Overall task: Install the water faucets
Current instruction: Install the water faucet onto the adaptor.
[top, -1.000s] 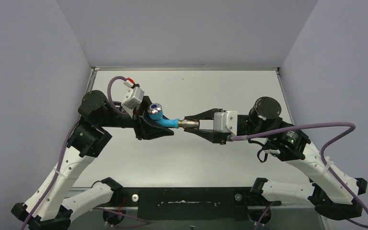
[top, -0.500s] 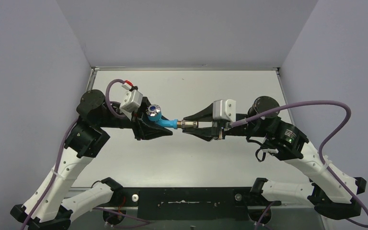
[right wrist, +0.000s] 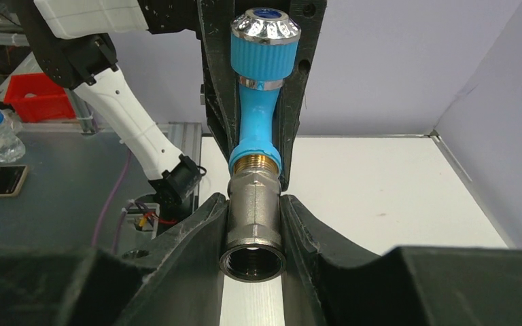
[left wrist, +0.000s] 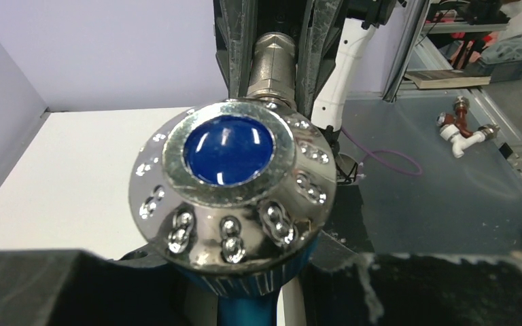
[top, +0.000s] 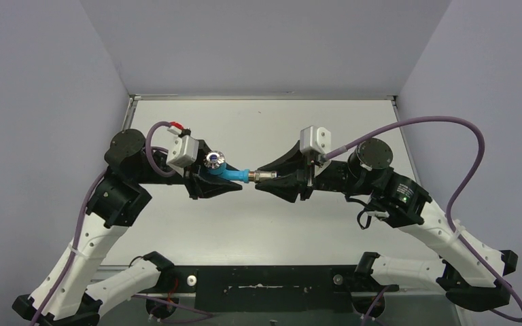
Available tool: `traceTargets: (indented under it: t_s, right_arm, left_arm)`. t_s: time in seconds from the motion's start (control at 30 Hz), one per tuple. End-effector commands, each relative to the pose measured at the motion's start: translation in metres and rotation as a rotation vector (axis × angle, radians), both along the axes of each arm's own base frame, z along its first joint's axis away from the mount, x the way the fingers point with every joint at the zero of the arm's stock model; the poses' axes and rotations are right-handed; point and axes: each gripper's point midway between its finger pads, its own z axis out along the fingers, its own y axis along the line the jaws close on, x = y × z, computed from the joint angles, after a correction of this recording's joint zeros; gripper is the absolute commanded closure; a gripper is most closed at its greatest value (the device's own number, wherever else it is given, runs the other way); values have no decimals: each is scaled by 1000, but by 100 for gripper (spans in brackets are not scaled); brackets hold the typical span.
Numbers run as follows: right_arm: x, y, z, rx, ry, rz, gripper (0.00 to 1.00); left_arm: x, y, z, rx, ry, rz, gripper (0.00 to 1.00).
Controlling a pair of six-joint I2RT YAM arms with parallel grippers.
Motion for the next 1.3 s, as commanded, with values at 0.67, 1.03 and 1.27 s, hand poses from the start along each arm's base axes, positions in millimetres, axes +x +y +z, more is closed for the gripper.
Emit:
traceTargets:
  t_s: [0.67,1.03,1.27]
  right_arm:
    - [-11,24,15,125,349,69,100]
    - [-2,31,7,116,492,24,100]
    - [0,31,8,160,608,19,100]
  left_arm:
    - [4,0,0,-42,-333,-7,100]
    - [22,4,-17,33,-429,69,100]
    - [38,10,-23,67,-537,156,100]
